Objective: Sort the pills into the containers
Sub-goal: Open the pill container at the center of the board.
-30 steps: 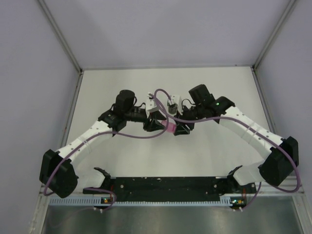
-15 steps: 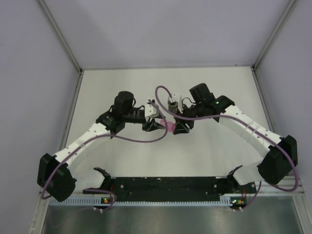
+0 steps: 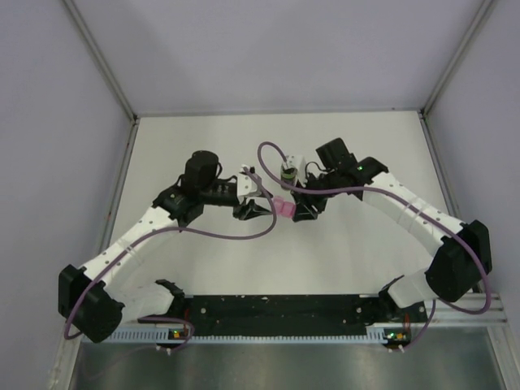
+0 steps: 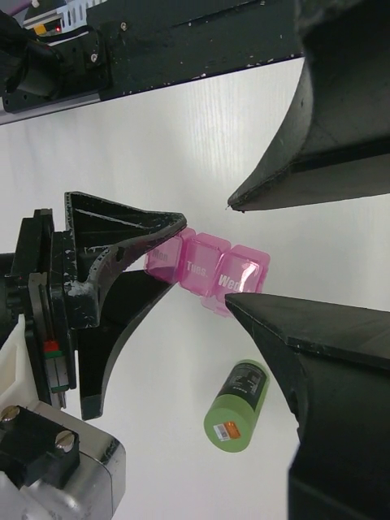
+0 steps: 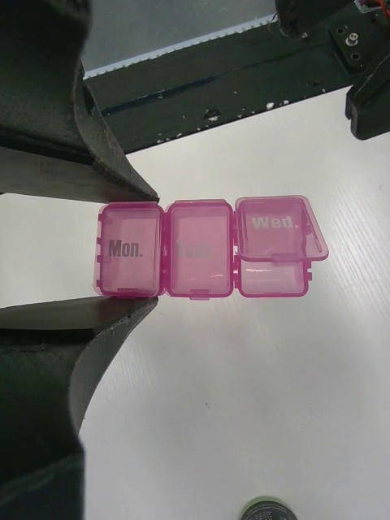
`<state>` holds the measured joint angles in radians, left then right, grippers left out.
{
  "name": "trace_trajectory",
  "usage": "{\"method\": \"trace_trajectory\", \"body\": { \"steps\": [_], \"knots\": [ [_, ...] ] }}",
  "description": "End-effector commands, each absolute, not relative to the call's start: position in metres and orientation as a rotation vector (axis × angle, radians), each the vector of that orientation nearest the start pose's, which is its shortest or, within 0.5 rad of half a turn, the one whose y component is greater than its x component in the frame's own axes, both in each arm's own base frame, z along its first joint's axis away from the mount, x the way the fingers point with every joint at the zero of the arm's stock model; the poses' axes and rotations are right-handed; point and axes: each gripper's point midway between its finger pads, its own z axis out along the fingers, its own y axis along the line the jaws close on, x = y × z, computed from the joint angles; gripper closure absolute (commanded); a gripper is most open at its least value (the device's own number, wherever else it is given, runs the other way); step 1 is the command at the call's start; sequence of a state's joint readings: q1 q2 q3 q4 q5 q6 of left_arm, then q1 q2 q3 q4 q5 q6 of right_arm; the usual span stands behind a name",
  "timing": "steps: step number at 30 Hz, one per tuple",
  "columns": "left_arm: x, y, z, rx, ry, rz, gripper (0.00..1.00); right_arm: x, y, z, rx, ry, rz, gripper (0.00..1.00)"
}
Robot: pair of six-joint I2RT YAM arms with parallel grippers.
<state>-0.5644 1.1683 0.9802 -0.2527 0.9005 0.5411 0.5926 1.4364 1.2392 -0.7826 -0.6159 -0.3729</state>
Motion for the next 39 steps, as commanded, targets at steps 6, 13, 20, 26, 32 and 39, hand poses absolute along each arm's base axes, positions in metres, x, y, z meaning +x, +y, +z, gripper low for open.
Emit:
{"method": "trace_trajectory", "body": {
  "steps": [6, 13, 20, 26, 32, 39],
  "knots": [
    [0.214, -0.288, 0.27, 1.429, 1.237, -0.916, 0.49, 0.232, 0.26, 0.193, -1.355, 2.049, 0.852, 1.0],
    [0.235, -0.295, 0.274, 1.317, 1.293, -0.906, 0.4, 0.224, 0.259, 0.198, -1.372, 2.013, 0.873, 1.0],
    [0.245, -0.305, 0.266, 1.254, 1.378, -0.986, 0.3, 0.219, 0.258, 0.205, -1.38, 1.975, 0.886, 1.0],
    [0.242, -0.31, 0.258, 1.253, 1.42, -1.064, 0.27, 0.218, 0.257, 0.208, -1.375, 1.97, 0.877, 1.0],
    [0.228, -0.311, 0.26, 1.295, 1.389, -1.14, 0.34, 0.22, 0.255, 0.205, -1.367, 1.983, 0.857, 1.0],
    [0.211, -0.309, 0.252, 1.355, 1.384, -1.218, 0.4, 0.224, 0.255, 0.203, -1.353, 1.997, 0.85, 1.0]
  ]
}}
